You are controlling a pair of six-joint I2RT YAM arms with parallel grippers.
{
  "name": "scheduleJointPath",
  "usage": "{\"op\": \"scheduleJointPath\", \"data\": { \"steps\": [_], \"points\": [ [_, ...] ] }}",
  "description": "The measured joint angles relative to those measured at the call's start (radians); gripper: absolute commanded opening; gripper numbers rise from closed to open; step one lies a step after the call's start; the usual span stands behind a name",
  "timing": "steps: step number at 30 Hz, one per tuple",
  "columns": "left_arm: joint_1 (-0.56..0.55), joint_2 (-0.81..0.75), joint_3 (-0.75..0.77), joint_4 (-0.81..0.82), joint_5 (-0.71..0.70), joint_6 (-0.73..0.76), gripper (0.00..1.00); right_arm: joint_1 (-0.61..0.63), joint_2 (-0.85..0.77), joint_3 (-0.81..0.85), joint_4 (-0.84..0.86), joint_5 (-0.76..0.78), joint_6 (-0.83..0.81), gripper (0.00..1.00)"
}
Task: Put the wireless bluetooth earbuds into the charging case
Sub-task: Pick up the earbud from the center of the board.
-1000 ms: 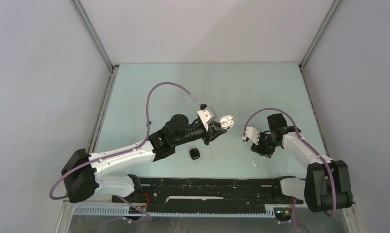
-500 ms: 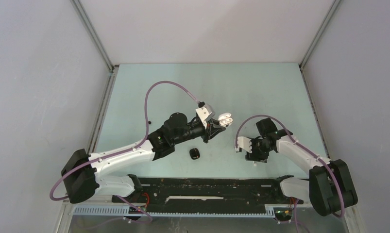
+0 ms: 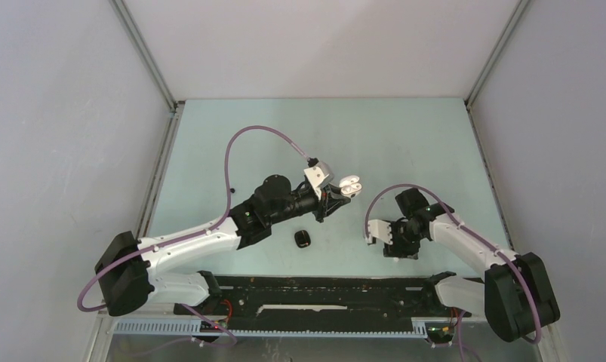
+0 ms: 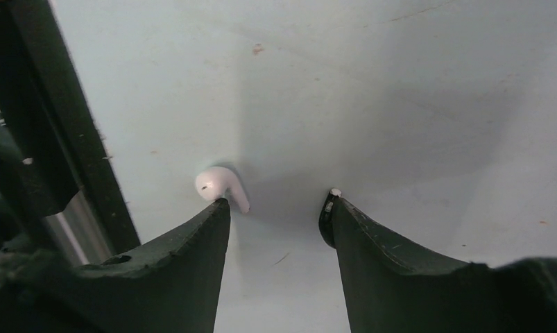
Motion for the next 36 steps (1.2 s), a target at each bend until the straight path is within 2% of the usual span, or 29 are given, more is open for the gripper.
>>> {"op": "scheduleJointPath", "data": {
  "steps": [6,16,26,36],
  "points": [
    [0.000,0.000,0.000,0.000,0.002,-0.006,0.00,0.050,-0.047,-0.013,-0.067,0.002,0.029,0.60],
    [0.000,0.000,0.000,0.000,0.008,-0.006,0.00,0.143,-0.027,-0.013,-0.058,0.003,0.101,0.55],
    [0.000,-0.017,0.000,0.005,0.018,-0.006,0.00,0.154,-0.018,-0.013,-0.061,0.018,0.108,0.60],
    [0.000,-0.017,0.000,0.014,0.018,-0.006,0.00,0.156,-0.031,-0.013,-0.061,0.076,0.069,0.54]
  ]
}}
